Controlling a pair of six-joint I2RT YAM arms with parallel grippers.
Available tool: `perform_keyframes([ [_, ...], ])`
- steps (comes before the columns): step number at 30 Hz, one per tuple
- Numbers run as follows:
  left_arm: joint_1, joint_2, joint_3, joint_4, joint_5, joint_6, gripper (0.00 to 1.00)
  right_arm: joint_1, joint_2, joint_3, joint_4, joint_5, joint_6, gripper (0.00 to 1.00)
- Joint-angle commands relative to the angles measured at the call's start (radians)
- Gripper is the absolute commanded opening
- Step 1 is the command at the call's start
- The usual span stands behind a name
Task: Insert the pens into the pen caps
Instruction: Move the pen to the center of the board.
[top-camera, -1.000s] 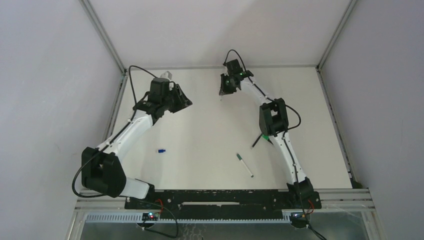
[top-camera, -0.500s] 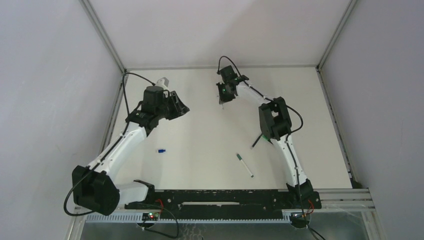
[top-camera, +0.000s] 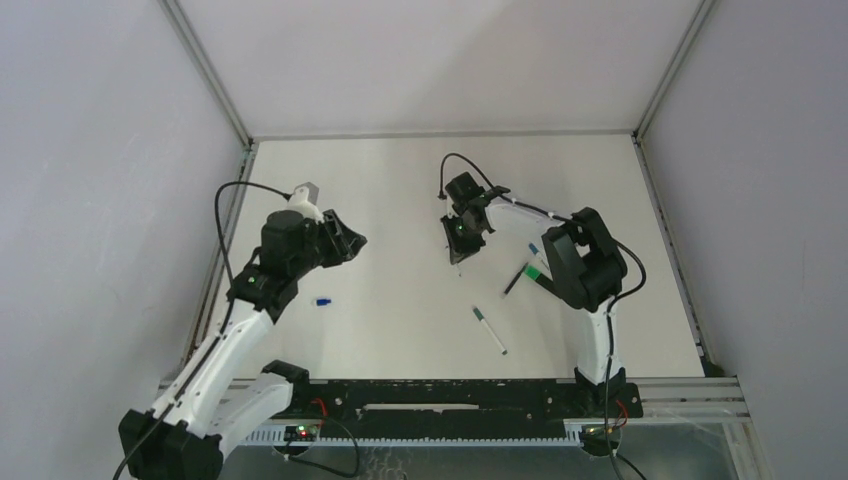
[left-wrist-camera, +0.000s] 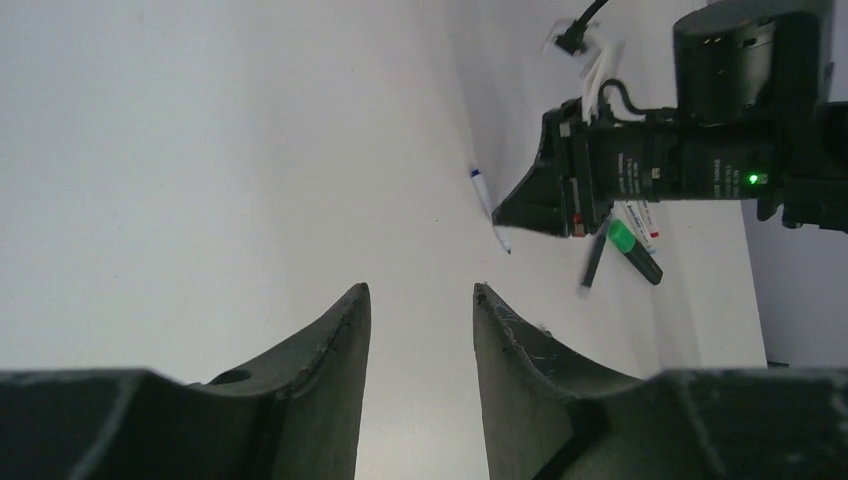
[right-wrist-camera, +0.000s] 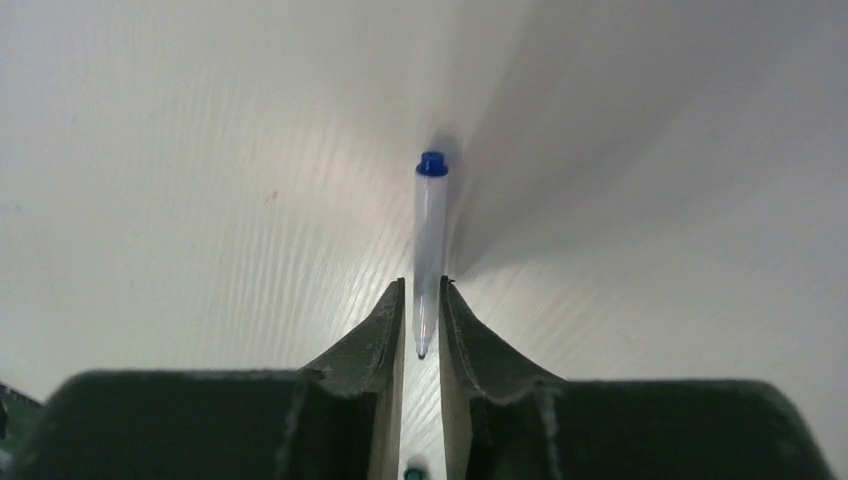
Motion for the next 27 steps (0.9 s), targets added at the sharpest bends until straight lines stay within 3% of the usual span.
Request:
perform_keyframes([
  [1, 0.009, -0.101, -0.034, 0.046, -0.026, 0.043, 0.47, 0.021, -0.1, -0.037, 0.034, -0.039, 0.018, 0.29],
  [7, 0.008, -0.252, -0.078, 0.032, -0.068, 0.037, 0.48, -0.014, -0.172, 0.051, -0.045, -0.069, -0.023, 0.41],
  [13, 0.008, -0.422, -0.126, 0.024, -0.131, 0.01, 0.69, -0.087, -0.269, 0.151, -0.107, -0.184, -0.133, 0.42],
  [16, 0.009, -0.446, -0.144, 0.036, -0.117, -0.006, 0.74, -0.106, -0.314, 0.24, -0.171, -0.205, -0.251, 0.41],
  [22, 0.008, -0.409, -0.165, 0.07, -0.055, -0.041, 0.78, -0.134, -0.416, 0.416, -0.288, -0.223, -0.653, 0.43],
  [23, 0.009, -0.402, -0.172, 0.076, -0.054, -0.05, 0.78, -0.141, -0.44, 0.428, -0.287, -0.234, -0.712, 0.47],
  [25, 0.009, -0.391, -0.189, 0.096, -0.054, -0.076, 0.79, -0.144, -0.491, 0.397, -0.24, -0.22, -0.783, 0.76],
  [27, 0.008, -0.381, -0.213, 0.125, -0.059, -0.112, 0.8, -0.135, -0.52, 0.349, -0.234, -0.254, -0.858, 0.88],
])
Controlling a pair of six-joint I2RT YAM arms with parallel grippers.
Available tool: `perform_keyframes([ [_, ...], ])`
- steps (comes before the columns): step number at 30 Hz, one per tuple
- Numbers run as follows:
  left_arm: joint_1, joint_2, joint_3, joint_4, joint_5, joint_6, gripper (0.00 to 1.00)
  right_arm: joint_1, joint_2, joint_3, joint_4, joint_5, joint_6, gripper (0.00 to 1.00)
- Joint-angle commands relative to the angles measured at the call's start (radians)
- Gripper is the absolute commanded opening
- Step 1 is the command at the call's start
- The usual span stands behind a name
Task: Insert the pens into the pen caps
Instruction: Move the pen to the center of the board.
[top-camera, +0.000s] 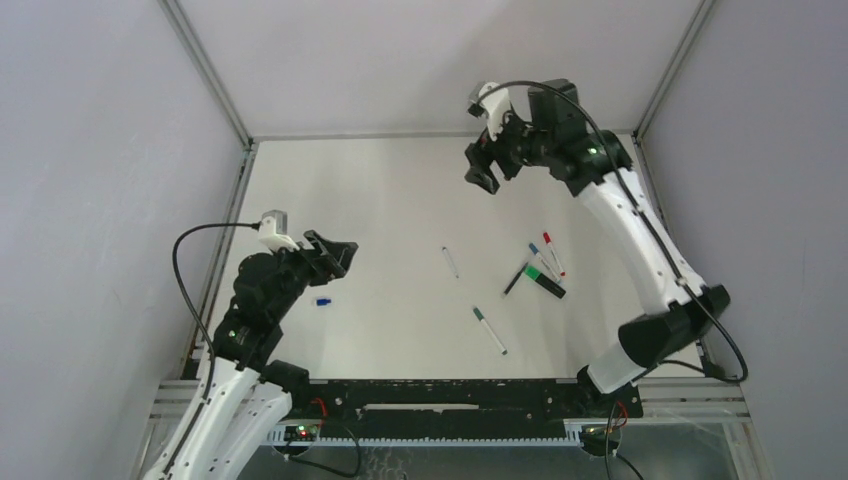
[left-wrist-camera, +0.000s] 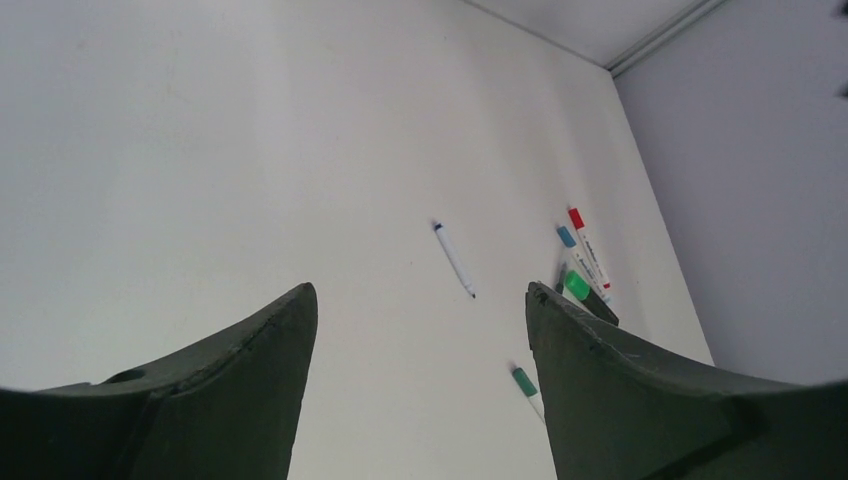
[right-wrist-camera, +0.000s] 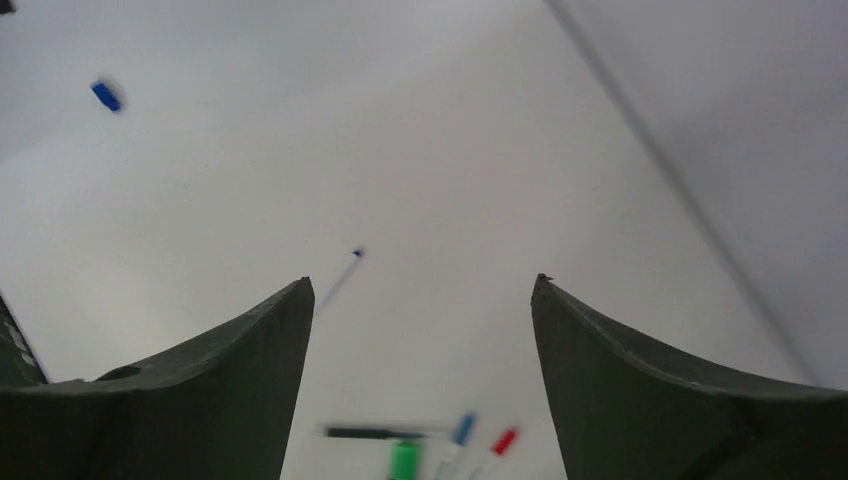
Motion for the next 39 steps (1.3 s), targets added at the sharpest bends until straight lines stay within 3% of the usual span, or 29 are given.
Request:
perform_keyframes([
  [1, 0.009, 0.02, -0.055, 0.094, 0.018, -0.085, 0.8, 0.008, -0.075, -0.036, -0.03, -0.078, -0.272, 0.89],
  [2, 0.009, 0.023, -0.069, 0.109, 0.02, -0.103, 0.8, 0.013, -0.064, -0.038, -0.068, -0.117, -0.246, 0.89],
  [5, 0.009, 0.018, -0.108, 0.143, 0.011, -0.158, 0.8, 0.028, 0.004, -0.046, -0.153, -0.187, -0.139, 0.76],
  [10, 0.009, -0.008, -0.16, 0.124, -0.044, -0.243, 0.79, 0.034, 0.097, -0.13, -0.117, -0.219, 0.063, 0.56],
  [16, 0.009, -0.058, -0.215, 0.045, -0.126, -0.332, 0.77, 0.077, 0.155, -0.286, 0.108, -0.095, 0.27, 0.54],
  [20, 0.008, -0.09, -0.235, 0.027, -0.145, -0.35, 0.77, 0.125, 0.25, -0.295, 0.136, 0.101, 0.373, 0.54],
  [23, 0.009, -0.098, -0.244, 0.026, -0.155, -0.364, 0.76, 0.149, 0.311, -0.285, 0.14, 0.166, 0.421, 0.53],
  [30, 0.009, -0.089, -0.241, 0.029, -0.156, -0.364, 0.76, 0.184, 0.43, -0.238, 0.139, 0.288, 0.454, 0.49],
  [39, 0.009, -0.089, -0.238, 0.033, -0.156, -0.365, 0.76, 0.198, 0.517, -0.21, 0.118, 0.297, 0.445, 0.39],
])
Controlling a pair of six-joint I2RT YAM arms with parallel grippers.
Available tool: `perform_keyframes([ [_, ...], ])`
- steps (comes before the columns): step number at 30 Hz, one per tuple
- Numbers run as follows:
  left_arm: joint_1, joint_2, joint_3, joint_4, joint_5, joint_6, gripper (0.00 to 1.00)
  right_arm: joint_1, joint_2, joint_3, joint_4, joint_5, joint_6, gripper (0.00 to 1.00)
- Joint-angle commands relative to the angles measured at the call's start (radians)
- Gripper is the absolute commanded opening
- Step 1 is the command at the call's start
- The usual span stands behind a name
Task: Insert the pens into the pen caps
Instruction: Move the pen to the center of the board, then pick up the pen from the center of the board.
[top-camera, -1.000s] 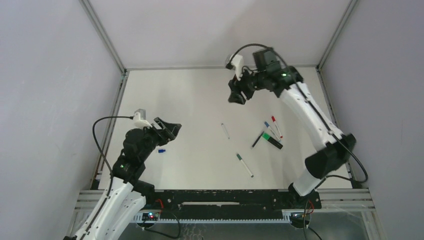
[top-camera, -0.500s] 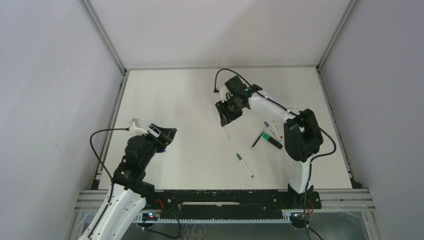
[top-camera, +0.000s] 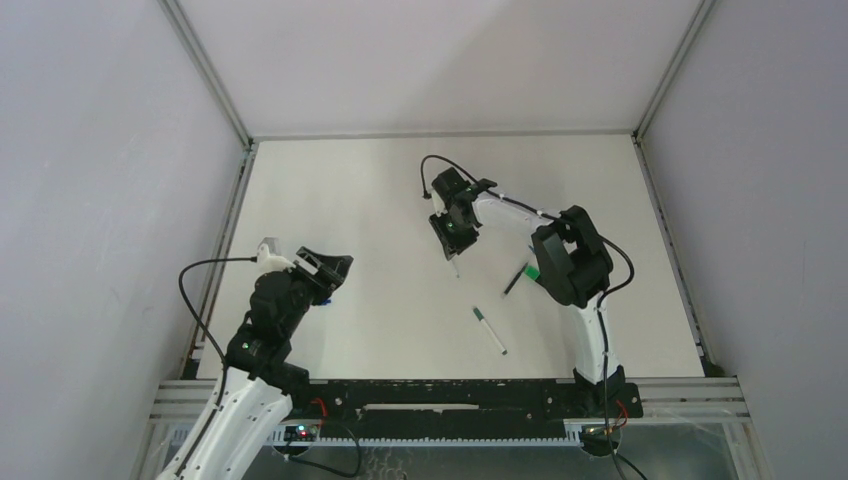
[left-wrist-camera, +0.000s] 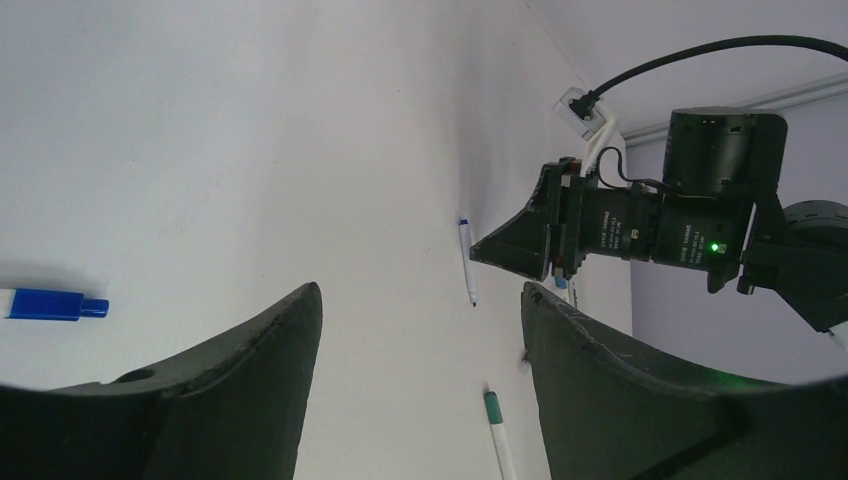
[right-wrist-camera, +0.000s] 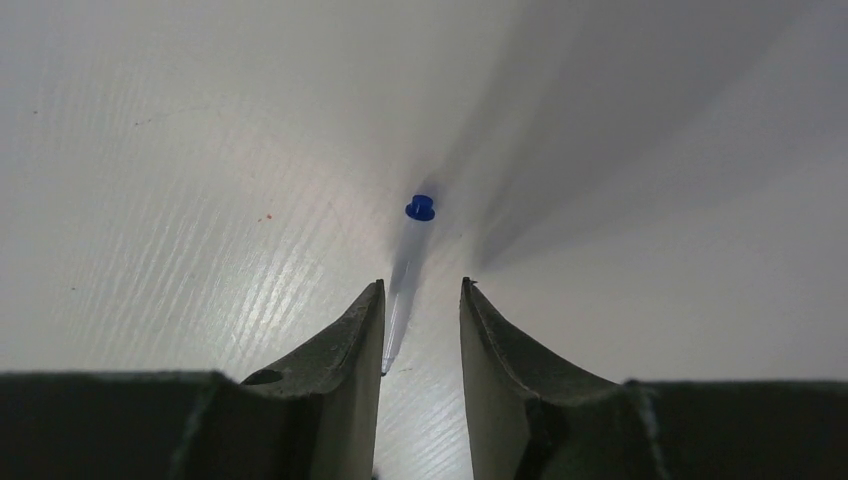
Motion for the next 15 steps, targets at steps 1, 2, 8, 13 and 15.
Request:
perform_keyframes([
  [1, 0.008, 0.001, -0.013, 0.016, -0.019, -0.013, 0.76, 0.02, 0.027, 0.041, -0.005, 0.017, 0.017, 0.39],
  [2, 0.008, 0.003, -0.011, 0.019, -0.019, -0.013, 0.76, 0.022, 0.029, 0.039, -0.006, 0.017, 0.017, 0.39],
  [8, 0.009, 0.016, -0.002, 0.023, -0.016, -0.008, 0.76, 0.033, 0.042, 0.031, -0.008, 0.021, 0.015, 0.35],
  [13, 0.009, 0.028, -0.004, 0.048, -0.002, -0.014, 0.76, 0.035, 0.063, 0.02, -0.015, 0.074, 0.001, 0.23],
  [15, 0.009, 0.035, -0.008, 0.069, 0.012, -0.022, 0.75, 0.035, 0.071, 0.01, -0.012, 0.095, -0.01, 0.2],
])
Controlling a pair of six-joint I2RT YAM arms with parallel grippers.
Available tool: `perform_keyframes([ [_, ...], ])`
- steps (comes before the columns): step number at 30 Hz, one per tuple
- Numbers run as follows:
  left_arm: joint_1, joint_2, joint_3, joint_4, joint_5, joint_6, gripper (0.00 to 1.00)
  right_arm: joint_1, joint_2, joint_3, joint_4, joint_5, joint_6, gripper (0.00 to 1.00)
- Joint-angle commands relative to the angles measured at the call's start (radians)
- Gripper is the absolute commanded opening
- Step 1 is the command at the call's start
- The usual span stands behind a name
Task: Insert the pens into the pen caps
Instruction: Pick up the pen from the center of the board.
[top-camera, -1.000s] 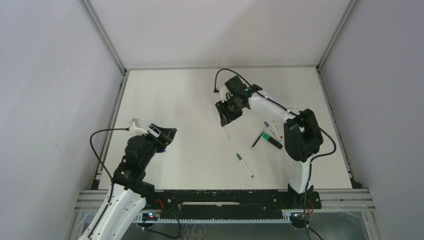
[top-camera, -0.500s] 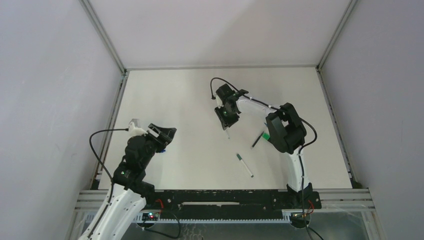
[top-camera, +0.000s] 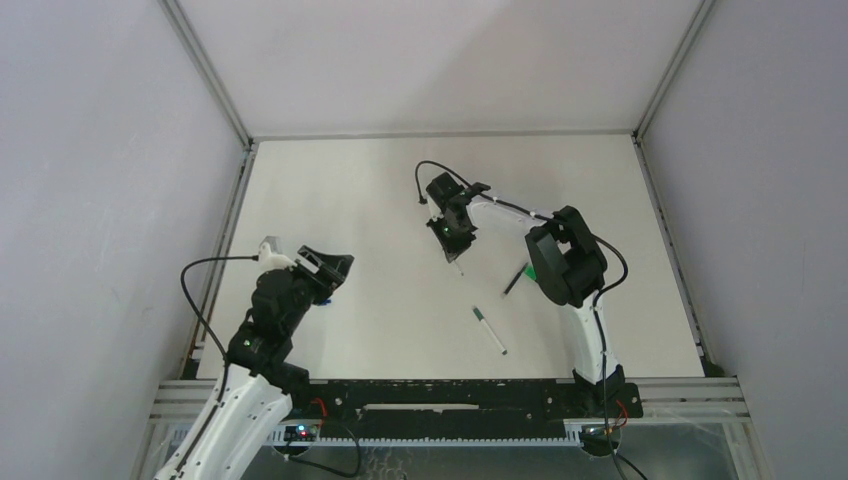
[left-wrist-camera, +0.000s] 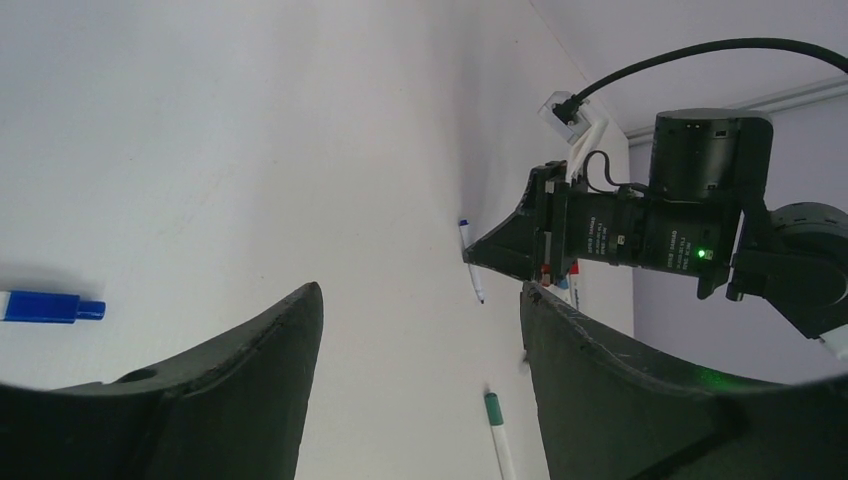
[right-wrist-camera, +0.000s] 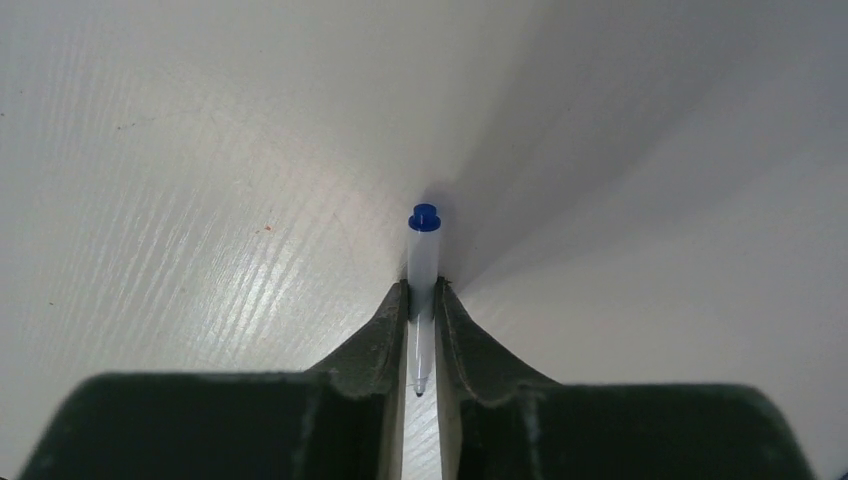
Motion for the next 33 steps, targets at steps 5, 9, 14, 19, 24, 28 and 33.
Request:
perform_keyframes([
  [5, 0.009, 0.059, -0.055, 0.303, 0.205, -0.041, 0.76, -0.021, 0.034, -0.016, -0.001, 0.036, -0.02, 0.03],
  [9, 0.009, 0.169, -0.089, 0.599, 0.387, -0.073, 0.76, -0.102, -0.057, -0.017, 0.022, -0.194, -0.008, 0.0],
  [14, -0.024, 0.318, -0.051, 0.833, 0.478, -0.118, 0.76, -0.257, -0.234, -0.006, 0.067, -0.648, 0.093, 0.0],
  [19, -0.087, 0.482, 0.051, 0.97, 0.476, -0.168, 0.75, -0.404, -0.388, -0.042, 0.251, -0.94, 0.33, 0.0],
  [24, -0.169, 0.681, 0.232, 1.069, 0.471, -0.216, 0.73, -0.468, -0.498, -0.074, 0.41, -1.077, 0.531, 0.0],
  [28, -0.221, 0.806, 0.376, 1.134, 0.467, -0.268, 0.71, -0.47, -0.58, -0.138, 0.496, -1.106, 0.603, 0.0],
  [33, -0.286, 0.924, 0.498, 1.189, 0.439, -0.313, 0.68, -0.472, -0.644, -0.195, 0.558, -1.118, 0.653, 0.0],
])
